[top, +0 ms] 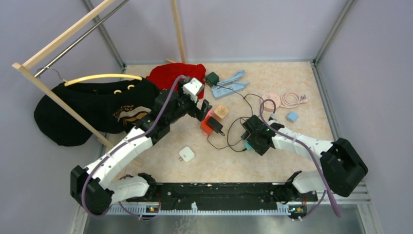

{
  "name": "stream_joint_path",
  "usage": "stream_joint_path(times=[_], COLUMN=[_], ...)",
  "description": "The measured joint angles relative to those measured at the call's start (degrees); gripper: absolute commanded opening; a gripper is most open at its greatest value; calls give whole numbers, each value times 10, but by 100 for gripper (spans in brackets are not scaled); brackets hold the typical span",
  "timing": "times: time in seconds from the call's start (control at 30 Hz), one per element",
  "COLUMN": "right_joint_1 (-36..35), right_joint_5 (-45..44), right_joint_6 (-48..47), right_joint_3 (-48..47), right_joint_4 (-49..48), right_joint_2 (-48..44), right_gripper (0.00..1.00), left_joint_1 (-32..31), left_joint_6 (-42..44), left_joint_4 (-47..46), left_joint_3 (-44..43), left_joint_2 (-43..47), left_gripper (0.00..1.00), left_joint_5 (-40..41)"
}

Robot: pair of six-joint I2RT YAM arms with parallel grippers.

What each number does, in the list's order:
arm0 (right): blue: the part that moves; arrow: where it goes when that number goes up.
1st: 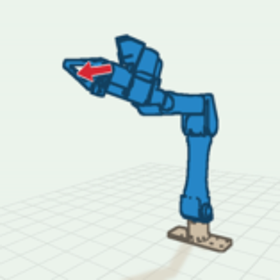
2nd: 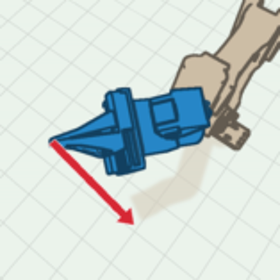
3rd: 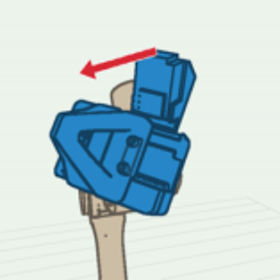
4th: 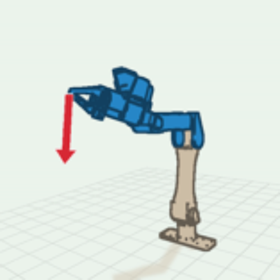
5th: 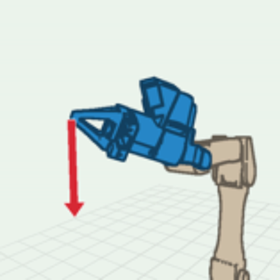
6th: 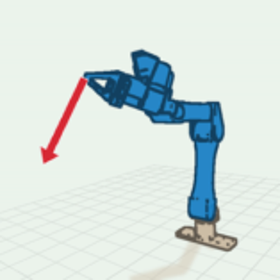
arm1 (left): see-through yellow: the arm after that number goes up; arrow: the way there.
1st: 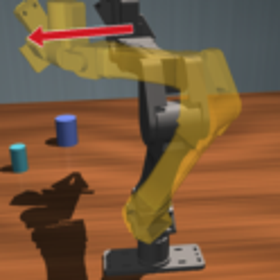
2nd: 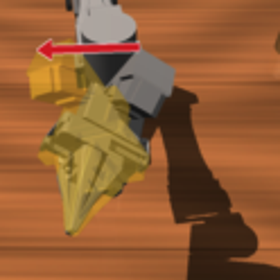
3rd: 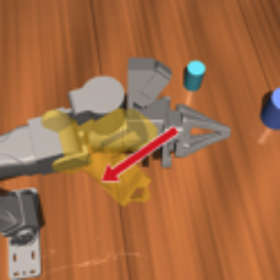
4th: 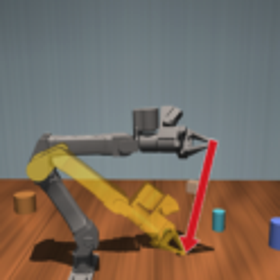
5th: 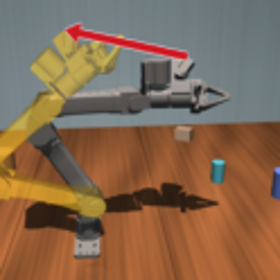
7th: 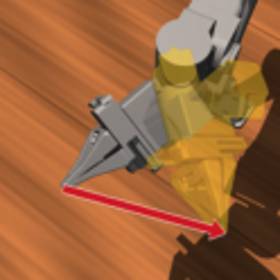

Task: Insert the plug
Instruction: Pick up the plug from the center of the board.

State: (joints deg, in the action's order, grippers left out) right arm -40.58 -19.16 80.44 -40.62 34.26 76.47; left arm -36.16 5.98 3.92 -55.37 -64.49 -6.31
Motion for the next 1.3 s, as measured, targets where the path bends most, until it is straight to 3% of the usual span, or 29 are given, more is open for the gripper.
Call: stream_joint_path(times=[0.13,0.5,0.73,0.83,1.03,1.2,1.3], right_joint_1=[0,0,0,0,0,0,1], right_joint_5=[5,13,4,-13,-80,-97,-39], right_joint_6=[23,48,40,14,-110,-330,-479], right_joint_3=[0,-18,-18,-18,-19,-19,-18], right_joint_4=[12,-5,-11,-18,-22,-97,-154], right_joint_2=[0,46,47,43,-37,-168,-237], right_gripper=[64,60,25,21,23,24,23], left_joint_1=[0,0,0,0,0,0,0], left_joint_6=[0,-1,-5,-25,-96,-157,-185], left_joint_4=[0,2,4,6,67,82,79], left_joint_3=[0,0,0,0,-67,-135,-155], left_joint_2=[0,0,0,0,-33,-60,-79], left_gripper=[99,99,99,99,99,94,91], left_joint_5=[0,2,1,2,-39,-126,-195])
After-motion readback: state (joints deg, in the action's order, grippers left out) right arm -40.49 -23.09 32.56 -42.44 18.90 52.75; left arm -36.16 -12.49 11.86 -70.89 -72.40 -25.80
